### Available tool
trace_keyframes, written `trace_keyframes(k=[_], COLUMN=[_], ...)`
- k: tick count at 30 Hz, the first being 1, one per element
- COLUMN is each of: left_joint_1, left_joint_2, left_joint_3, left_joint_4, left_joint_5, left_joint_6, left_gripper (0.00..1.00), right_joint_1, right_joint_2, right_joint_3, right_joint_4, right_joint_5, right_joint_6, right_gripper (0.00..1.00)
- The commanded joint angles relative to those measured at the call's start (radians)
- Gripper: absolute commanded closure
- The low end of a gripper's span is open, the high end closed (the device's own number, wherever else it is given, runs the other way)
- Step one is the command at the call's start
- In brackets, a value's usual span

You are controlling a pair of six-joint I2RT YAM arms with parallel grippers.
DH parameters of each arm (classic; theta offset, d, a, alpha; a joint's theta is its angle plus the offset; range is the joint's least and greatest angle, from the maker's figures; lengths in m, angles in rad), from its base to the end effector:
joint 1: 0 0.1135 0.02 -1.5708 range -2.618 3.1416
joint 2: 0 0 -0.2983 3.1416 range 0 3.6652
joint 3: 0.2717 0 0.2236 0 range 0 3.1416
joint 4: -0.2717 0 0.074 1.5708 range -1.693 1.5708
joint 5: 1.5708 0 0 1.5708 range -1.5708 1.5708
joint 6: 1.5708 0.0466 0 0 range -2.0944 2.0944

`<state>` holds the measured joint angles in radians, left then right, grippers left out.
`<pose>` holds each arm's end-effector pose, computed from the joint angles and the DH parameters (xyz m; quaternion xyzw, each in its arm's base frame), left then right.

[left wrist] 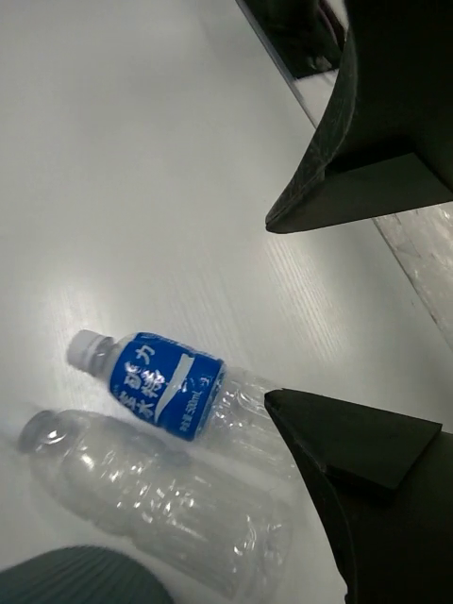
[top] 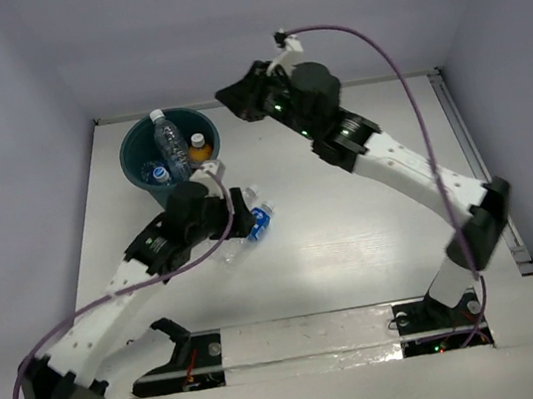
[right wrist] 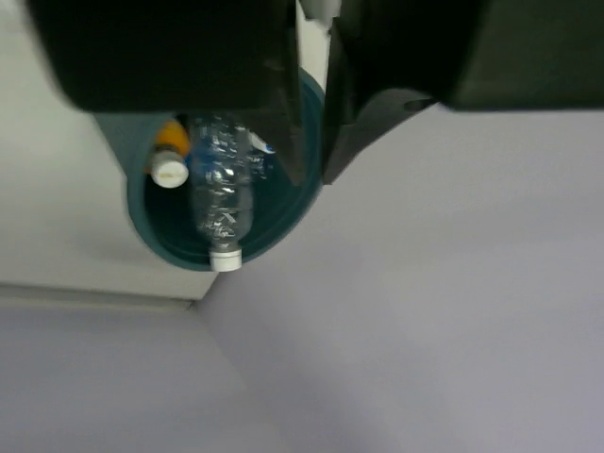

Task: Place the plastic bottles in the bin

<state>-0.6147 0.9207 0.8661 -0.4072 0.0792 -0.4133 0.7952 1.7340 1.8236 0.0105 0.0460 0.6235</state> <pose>0.1332 -0.0985 0.3454 0.1061 0.8431 -0.2880 0.4416 0.2799 0.2824 0.4989 -0.0405 0.6697 0.4712 0.5726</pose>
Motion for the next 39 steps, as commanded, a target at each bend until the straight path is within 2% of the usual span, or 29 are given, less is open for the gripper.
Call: trace_keyframes(k=[1, 2, 4, 5, 6, 8, 9, 12, 15, 20, 22, 27, 30, 34, 35, 36, 38, 39], left_joint_1=[-0.074, -0.085, -0.109, -0.138, -0.151, -0.175, -0.175, -0.175, -0.175, -0.175, -0.175, -0.195, -0.239, -0.278, -0.278, -0.290, -0.303, -0.303], left_joint_2=[0.096, 0.122, 0.197, 0.225, 0.272, 0.315, 0.349, 0.404, 0.464, 0.537, 0.558, 0.606, 0.621, 0.618, 0.609, 0.583, 0.540, 0.480], left_joint_3=[0.024, 0.024, 0.028, 0.033, 0.034, 0.042, 0.042, 0.043, 0.050, 0.063, 0.056, 0.027, 0.007, -0.013, -0.015, -0.015, -0.018, -0.016], left_joint_4=[0.054, 0.073, 0.087, 0.096, 0.102, 0.111, 0.117, 0.148, 0.162, 0.168, 0.185, 0.225, 0.240, 0.260, 0.255, 0.251, 0.237, 0.229], left_joint_5=[-0.070, -0.070, -0.107, -0.117, -0.124, -0.160, -0.177, -0.216, -0.257, -0.312, -0.305, -0.246, -0.233, -0.222, -0.222, -0.225, -0.226, -0.219], left_joint_6=[0.030, 0.040, 0.059, 0.076, 0.080, 0.084, 0.084, 0.082, 0.090, 0.088, 0.088, 0.071, 0.050, 0.016, 0.010, 0.002, -0.021, -0.028], left_gripper=[0.34, 0.30, 0.24, 0.21, 0.17, 0.16, 0.15, 0.14, 0.13, 0.14, 0.14, 0.16, 0.18, 0.34, 0.41, 0.53, 0.57, 0.61], right_joint_1=[-0.019, -0.031, -0.042, -0.057, -0.068, -0.094, -0.103, -0.114, -0.114, -0.123, -0.123, -0.134, -0.145, -0.174, -0.186, -0.195, -0.220, -0.262], right_joint_2=[-0.196, -0.299, -0.396, -0.491, -0.534, -0.617, -0.690, -0.818, -0.911, -0.949, -0.938, -0.872, -0.844, -0.797, -0.785, -0.772, -0.739, -0.725], right_joint_3=[-0.319, -0.396, -0.544, -0.682, -0.746, -0.916, -0.967, -1.140, -1.251, -1.301, -1.296, -1.261, -1.233, -1.195, -1.186, -1.178, -1.140, -1.118], right_joint_4=[0.088, 0.088, 0.088, 0.088, 0.085, 0.071, 0.068, 0.068, 0.069, 0.068, 0.071, 0.052, 0.040, 0.013, 0.011, 0.008, -0.001, -0.033], right_joint_5=[0.048, 0.063, 0.068, 0.074, 0.075, 0.066, 0.064, 0.051, 0.040, 0.034, 0.026, 0.008, 0.008, 0.009, 0.009, 0.006, -0.001, -0.015], right_joint_6=[-0.007, 0.002, 0.045, 0.064, 0.105, 0.143, 0.181, 0.241, 0.289, 0.309, 0.312, 0.337, 0.341, 0.349, 0.348, 0.337, 0.314, 0.270], right_gripper=[0.90, 0.91, 0.91, 0.90, 0.86, 0.78, 0.67, 0.47, 0.40, 0.35, 0.34, 0.24, 0.22, 0.22, 0.22, 0.21, 0.20, 0.16])
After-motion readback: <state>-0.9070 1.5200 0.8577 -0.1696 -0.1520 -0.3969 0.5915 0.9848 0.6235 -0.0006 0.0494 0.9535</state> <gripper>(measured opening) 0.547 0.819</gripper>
